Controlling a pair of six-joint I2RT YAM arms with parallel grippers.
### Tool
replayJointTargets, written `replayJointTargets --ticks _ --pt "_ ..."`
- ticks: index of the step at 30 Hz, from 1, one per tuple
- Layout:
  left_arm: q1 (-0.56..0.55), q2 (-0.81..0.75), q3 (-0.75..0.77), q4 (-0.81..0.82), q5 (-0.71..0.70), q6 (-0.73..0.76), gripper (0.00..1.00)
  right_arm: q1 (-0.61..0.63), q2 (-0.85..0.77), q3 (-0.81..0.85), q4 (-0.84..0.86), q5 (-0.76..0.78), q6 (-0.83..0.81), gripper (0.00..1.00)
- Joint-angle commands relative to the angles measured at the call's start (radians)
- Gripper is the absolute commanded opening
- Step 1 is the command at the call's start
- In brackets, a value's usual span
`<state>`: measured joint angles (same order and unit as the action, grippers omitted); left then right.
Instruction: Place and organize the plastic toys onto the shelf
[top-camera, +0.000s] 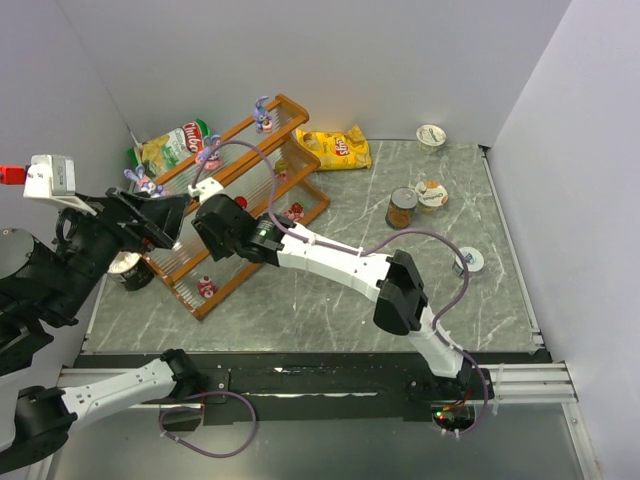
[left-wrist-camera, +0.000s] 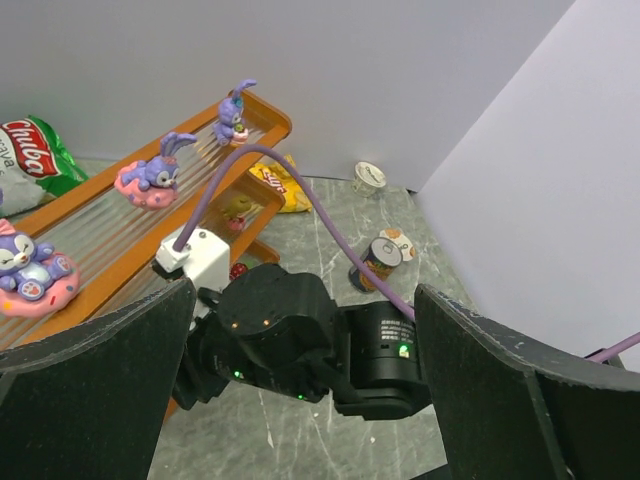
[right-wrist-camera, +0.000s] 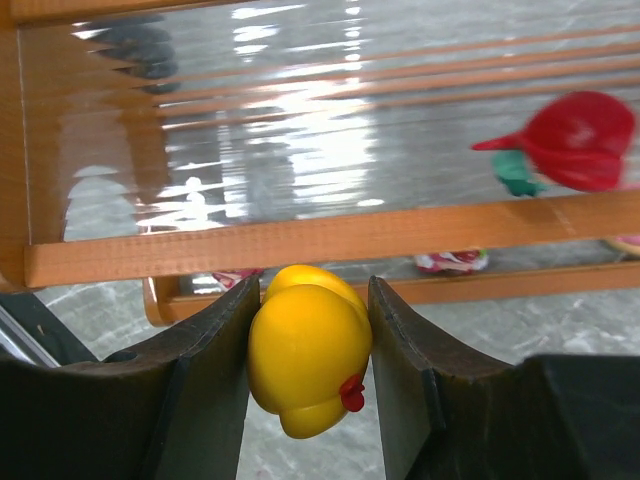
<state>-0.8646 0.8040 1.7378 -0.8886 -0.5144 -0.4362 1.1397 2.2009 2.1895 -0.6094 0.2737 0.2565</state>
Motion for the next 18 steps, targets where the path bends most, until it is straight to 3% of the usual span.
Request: replayJointTargets --ticks 1,18 --pt "-0.004 -0.017 0.026 -0.01 -0.016 -0.007 0.96 0.025 0.022 0.107 0.068 0.039 -0.003 0.02" --pt "-0.004 -0.048 0.014 -0.03 -0.021 -0.016 0.96 0.051 0.155 0.22 0.197 0.048 -0.086 0.03"
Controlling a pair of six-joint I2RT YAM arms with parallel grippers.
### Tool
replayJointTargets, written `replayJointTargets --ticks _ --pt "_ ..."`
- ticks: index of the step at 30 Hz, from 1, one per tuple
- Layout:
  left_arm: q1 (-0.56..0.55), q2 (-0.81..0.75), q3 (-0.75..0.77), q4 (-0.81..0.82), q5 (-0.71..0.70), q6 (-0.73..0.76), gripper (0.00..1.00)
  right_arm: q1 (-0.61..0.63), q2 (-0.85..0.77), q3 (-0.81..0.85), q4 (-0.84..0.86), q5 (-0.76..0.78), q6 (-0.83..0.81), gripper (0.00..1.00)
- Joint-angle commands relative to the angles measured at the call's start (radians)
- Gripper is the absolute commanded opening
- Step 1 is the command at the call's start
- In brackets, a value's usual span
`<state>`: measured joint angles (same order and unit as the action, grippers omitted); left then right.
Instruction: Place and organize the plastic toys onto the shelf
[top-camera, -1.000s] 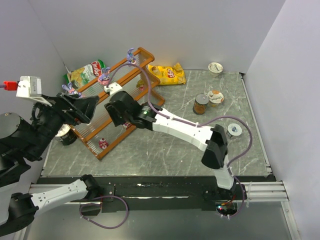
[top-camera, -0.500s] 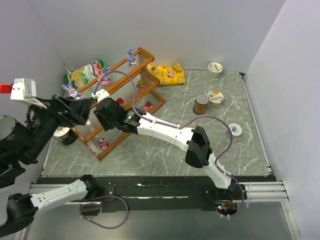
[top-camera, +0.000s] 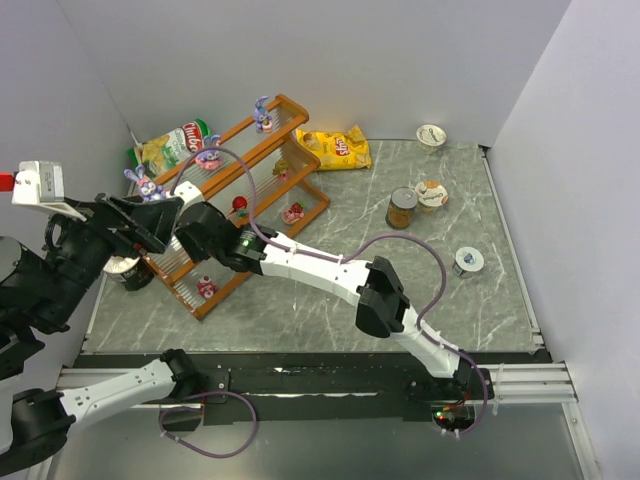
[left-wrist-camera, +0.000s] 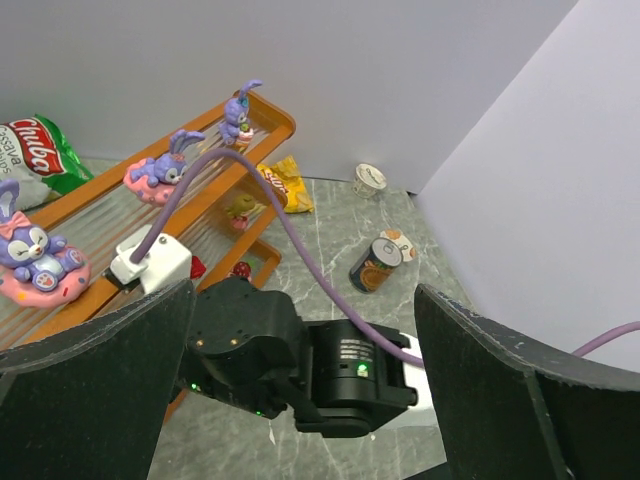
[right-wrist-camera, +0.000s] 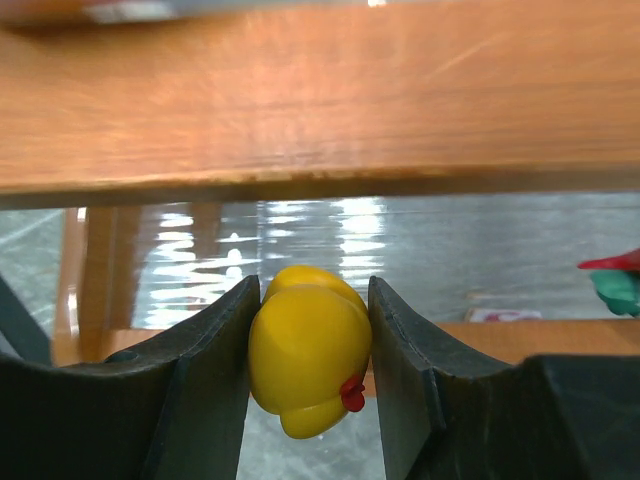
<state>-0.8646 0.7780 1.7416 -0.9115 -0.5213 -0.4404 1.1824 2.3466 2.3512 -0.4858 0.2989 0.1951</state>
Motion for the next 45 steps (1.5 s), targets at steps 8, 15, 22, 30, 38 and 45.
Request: replayJointTargets --ticks 8,15,22,30,38,45 --pt "-0.004 -0.037 -0.007 -0.012 -0.023 -0.017 0.96 0.011 0.055 0.102 0.081 0.002 -0.032 0.04" --pt "-0.004 -0.049 -0.019 -0.009 -0.028 -0.02 0.96 0.019 0.088 0.105 0.101 -0.003 -0.054 0.06" --pt "-0.004 -0.056 -0.031 -0.006 -0.029 -0.026 0.96 0.025 0.112 0.118 0.113 -0.003 -0.068 0.08" --pt "-0.004 -0.06 -0.034 -0.009 -0.04 -0.024 0.96 0.029 0.115 0.12 0.099 0.003 -0.075 0.1" --pt "-0.005 -0.066 -0.036 -0.012 -0.046 -0.029 0.96 0.029 0.089 0.115 0.013 0.005 -0.054 0.11" --pt "-0.005 -0.069 -0.042 -0.013 -0.045 -0.034 0.96 0.029 0.077 0.106 0.003 0.02 -0.056 0.11"
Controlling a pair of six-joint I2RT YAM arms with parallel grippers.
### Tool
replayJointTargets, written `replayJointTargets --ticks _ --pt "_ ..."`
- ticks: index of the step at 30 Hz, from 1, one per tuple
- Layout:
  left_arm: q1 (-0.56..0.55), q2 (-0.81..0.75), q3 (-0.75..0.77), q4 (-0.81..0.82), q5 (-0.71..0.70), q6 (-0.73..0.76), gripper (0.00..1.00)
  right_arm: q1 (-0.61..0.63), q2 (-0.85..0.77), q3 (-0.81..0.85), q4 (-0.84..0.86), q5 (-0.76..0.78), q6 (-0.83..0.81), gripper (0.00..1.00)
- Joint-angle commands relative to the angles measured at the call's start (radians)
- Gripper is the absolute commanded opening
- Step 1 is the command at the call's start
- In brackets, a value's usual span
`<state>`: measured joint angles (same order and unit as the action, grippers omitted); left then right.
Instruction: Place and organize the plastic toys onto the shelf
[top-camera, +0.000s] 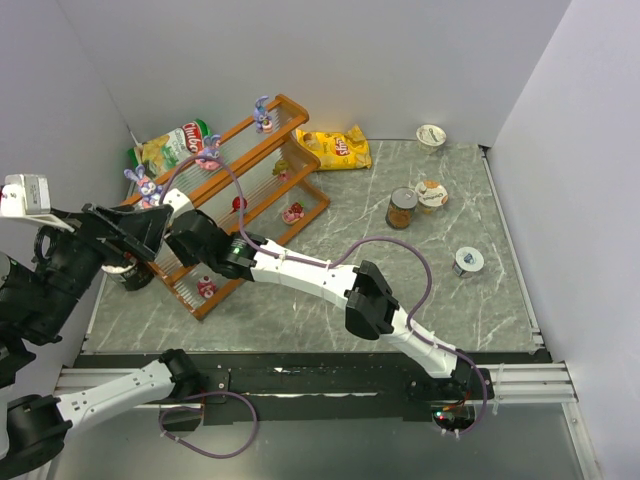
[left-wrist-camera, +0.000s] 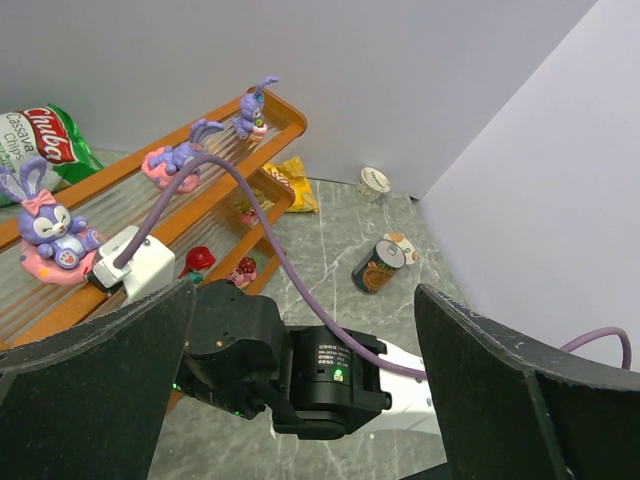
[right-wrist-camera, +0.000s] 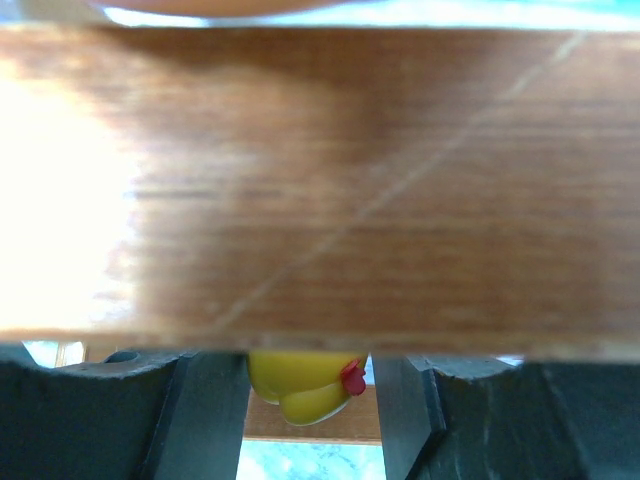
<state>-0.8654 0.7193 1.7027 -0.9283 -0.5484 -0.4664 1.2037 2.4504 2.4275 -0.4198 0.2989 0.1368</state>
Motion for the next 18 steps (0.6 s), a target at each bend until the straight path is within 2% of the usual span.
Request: replayJointTargets --ticks 1,18 --pt "-0.004 -0.011 -0.002 0.002 -0.016 -0.008 0.96 0.007 -0.028 0.03 -0.063 0.023 0.006 0.11" --pt "-0.004 -0.011 0.0 -0.001 -0.021 -0.012 0.97 0.01 -0.05 0.001 -0.054 0.046 0.026 0.13"
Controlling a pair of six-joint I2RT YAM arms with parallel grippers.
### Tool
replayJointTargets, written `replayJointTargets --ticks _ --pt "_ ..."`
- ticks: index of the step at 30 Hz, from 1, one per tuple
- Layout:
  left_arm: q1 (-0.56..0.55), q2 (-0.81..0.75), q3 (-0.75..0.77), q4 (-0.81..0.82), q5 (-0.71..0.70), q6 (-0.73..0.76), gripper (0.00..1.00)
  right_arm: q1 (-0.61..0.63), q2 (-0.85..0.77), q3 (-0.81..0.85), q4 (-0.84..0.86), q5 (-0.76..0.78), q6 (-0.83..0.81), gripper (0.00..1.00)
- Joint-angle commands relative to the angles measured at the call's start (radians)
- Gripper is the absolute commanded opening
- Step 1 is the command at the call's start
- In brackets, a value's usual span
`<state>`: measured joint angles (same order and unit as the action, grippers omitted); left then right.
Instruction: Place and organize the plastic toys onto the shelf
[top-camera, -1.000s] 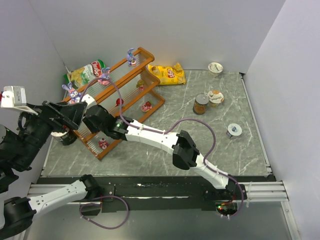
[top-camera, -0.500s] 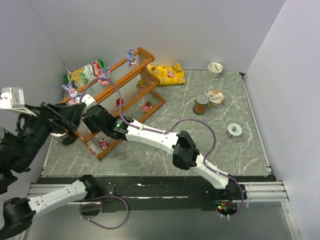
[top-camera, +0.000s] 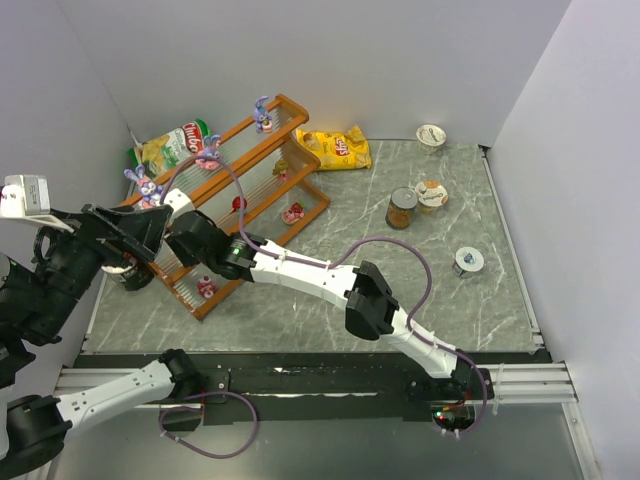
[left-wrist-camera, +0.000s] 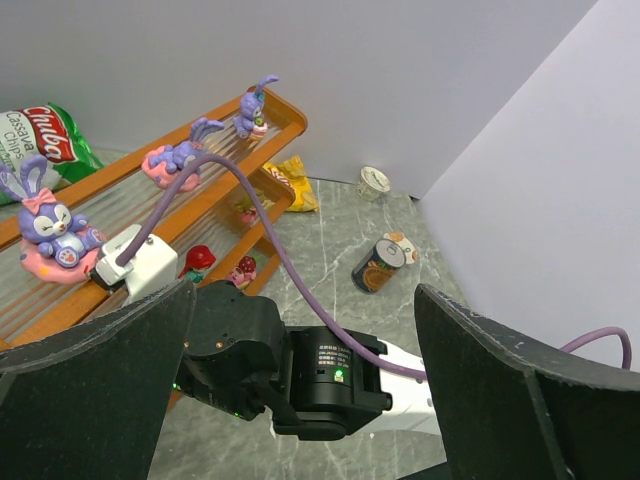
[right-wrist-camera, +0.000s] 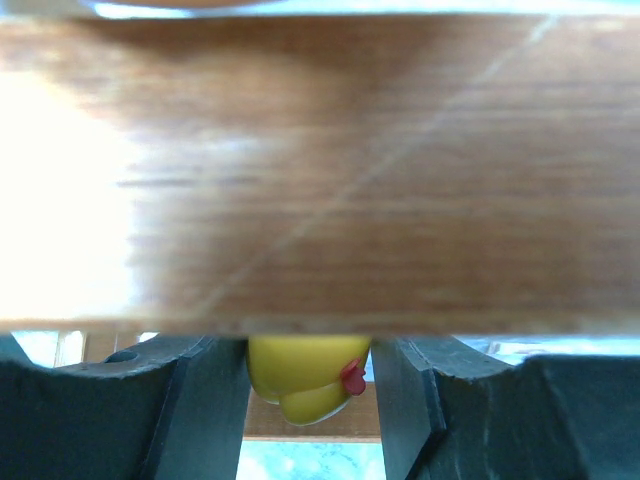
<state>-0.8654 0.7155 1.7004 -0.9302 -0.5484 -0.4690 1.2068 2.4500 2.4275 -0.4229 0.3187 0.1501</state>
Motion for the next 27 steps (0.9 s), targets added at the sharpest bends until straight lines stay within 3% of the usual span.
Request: replayJointTargets --ticks 1,6,15,18,22,27 --pt "-0.004 -0.01 0.002 -0.001 -0.021 -0.011 0.97 0.005 -0.051 -0.004 -0.048 0.025 0.016 0.12" --pt "-0.004 -0.013 0.001 -0.001 -0.027 -0.013 0.96 0.011 -0.095 -0.076 0.009 0.04 0.005 0.11" --pt "-0.003 -0.017 -0.007 0.002 -0.035 -0.011 0.96 0.014 -0.079 -0.058 0.0 0.011 -0.004 0.14" --pt "-0.003 -0.019 -0.008 0.002 -0.035 -0.013 0.96 0.014 -0.06 -0.039 -0.007 0.008 -0.007 0.21" --pt "-0.003 -0.016 -0.008 0.004 -0.036 -0.01 0.96 0.017 -0.049 -0.027 -0.014 0.016 -0.011 0.39" --pt "-0.004 -0.017 -0.013 0.004 -0.035 -0.013 0.96 0.016 -0.048 -0.027 -0.011 0.013 -0.012 0.5"
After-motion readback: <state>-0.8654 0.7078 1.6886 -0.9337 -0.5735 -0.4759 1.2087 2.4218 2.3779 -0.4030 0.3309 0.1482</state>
